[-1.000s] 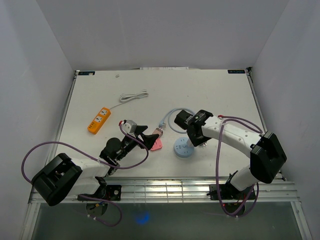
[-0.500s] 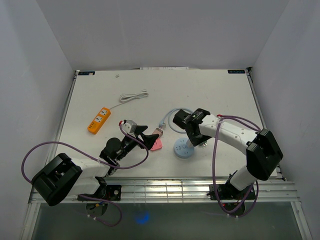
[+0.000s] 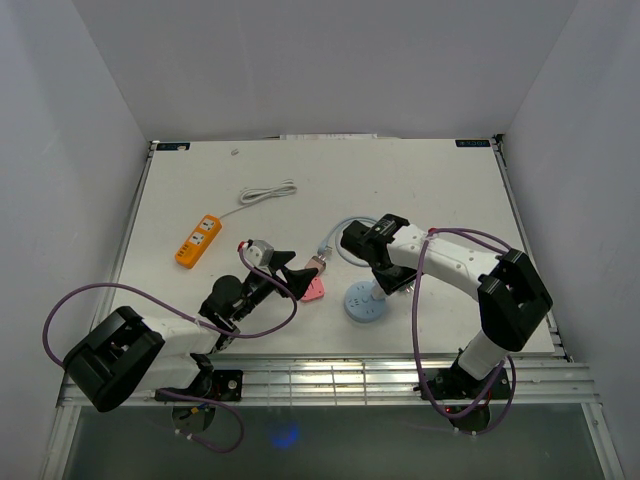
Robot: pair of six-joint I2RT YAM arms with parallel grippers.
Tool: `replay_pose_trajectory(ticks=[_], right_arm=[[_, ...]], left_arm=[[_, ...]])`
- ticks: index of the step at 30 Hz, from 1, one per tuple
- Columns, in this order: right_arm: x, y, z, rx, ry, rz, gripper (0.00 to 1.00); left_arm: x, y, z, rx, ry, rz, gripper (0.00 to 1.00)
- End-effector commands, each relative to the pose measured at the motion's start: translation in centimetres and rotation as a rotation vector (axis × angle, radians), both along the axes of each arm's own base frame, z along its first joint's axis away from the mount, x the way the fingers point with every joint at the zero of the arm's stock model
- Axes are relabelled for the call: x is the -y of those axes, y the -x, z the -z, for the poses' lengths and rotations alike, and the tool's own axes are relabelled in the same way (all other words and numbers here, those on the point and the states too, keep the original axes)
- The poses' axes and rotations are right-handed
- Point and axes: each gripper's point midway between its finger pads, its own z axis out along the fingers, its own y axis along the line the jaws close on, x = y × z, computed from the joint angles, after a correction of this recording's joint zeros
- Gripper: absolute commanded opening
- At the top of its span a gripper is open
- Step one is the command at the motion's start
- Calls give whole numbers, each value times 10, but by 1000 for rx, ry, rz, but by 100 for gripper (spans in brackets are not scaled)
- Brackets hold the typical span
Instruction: Insert the plug
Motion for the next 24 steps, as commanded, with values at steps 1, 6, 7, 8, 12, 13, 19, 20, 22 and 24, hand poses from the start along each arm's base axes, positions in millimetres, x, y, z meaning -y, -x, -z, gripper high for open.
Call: replay_pose_trajectory(ticks=[1, 6, 7, 8, 12, 13, 19, 20, 22, 24], right_arm=[[6, -2, -6, 96, -12, 239, 8], [5, -5, -11, 113, -19, 226, 8], [4, -5, -11, 116, -18, 224, 8], [4, -6, -12, 119, -18, 223, 8], [2, -9, -13, 128, -12, 209, 8], [2, -10, -13, 131, -9, 207, 8], [3, -13, -18, 152, -5, 192, 8], [3, -14, -18, 152, -2, 191, 8], [4, -14, -19, 155, 0, 185, 8], [5, -14, -20, 159, 1, 180, 8]], left_arm=[[1, 0, -5, 15, 9, 6, 91], [9, 0, 10, -34, -24, 39, 91], [11, -1, 13, -54, -28, 44, 91], [14, -1, 17, -71, -39, 53, 91], [28, 4, 31, -137, -56, 126, 88], [32, 9, 38, -160, -65, 156, 87], [43, 23, 49, -218, -75, 219, 87], [46, 27, 51, -223, -83, 235, 86], [48, 28, 55, -235, -99, 242, 85], [50, 31, 63, -260, -122, 246, 85]])
